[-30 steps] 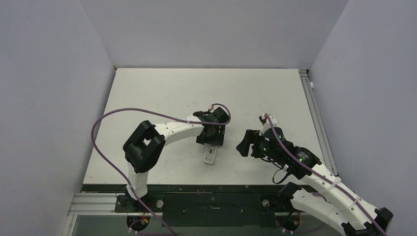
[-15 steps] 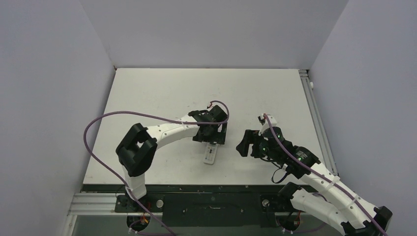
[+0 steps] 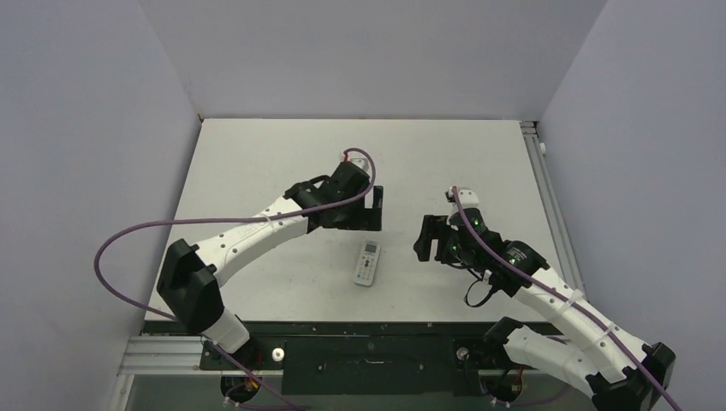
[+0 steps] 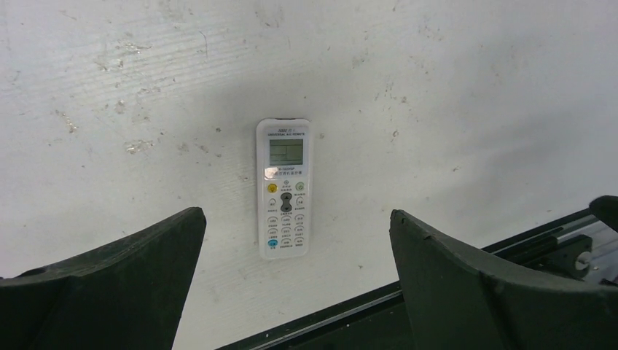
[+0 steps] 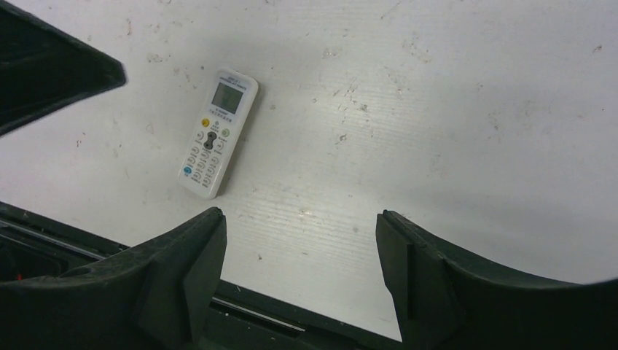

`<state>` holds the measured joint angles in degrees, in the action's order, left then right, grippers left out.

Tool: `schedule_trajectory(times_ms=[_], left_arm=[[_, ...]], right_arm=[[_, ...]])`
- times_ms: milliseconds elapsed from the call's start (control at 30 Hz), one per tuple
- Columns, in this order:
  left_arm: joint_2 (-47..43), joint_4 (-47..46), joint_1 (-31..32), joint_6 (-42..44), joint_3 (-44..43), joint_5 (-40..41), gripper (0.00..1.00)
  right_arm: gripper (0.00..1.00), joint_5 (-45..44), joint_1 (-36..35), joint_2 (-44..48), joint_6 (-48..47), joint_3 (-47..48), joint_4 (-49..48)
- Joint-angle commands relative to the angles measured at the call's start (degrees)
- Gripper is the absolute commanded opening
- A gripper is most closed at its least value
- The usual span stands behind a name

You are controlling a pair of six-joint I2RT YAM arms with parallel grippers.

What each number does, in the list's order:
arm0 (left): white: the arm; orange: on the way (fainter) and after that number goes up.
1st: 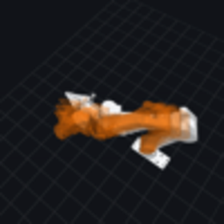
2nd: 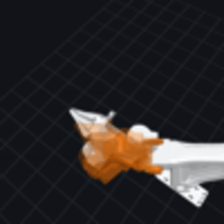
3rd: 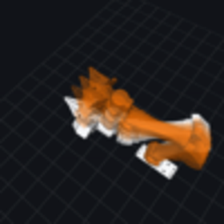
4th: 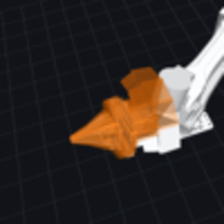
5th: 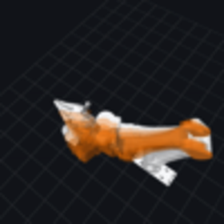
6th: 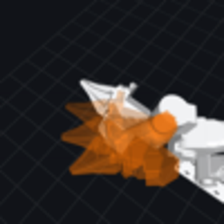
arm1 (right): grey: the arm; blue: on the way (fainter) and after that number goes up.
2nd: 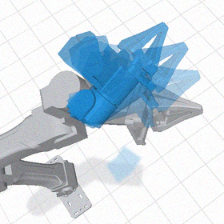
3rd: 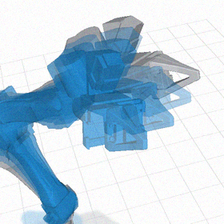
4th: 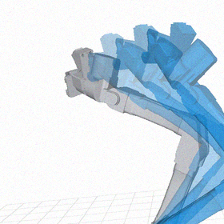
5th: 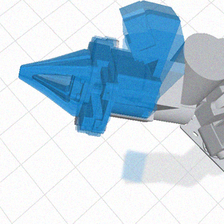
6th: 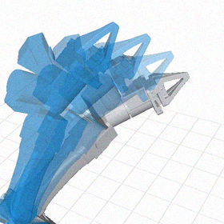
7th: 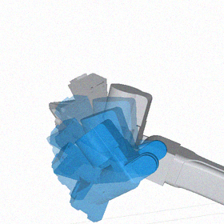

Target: Load the batteries into the remote control

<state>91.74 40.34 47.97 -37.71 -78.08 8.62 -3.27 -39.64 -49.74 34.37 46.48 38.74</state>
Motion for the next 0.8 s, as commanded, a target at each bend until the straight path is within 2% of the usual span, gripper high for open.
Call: schedule_trajectory(times_ms=[0, 467, 600, 767], left_arm=[[-5.70, 0.75, -5.37, 1.84, 1.34, -6.51, 0.96], [-25.26, 2.76, -22.81, 9.87, 8.61, -14.48, 0.96], [-30.55, 3.56, -24.30, 11.39, 9.10, -14.16, 0.96], [-37.99, 1.95, -24.37, 12.05, 11.77, -13.79, 0.96]], right_arm=[[0.74, -0.56, 2.80, -2.74, -2.48, 3.24, -0.35], [0.74, 17.19, 26.36, -4.97, -10.31, 4.06, -3.52], [0.74, 18.10, 29.24, -3.58, -12.03, 4.45, -2.99], [0.74, 18.01, 29.62, -0.47, -12.94, 4.35, -2.97]])
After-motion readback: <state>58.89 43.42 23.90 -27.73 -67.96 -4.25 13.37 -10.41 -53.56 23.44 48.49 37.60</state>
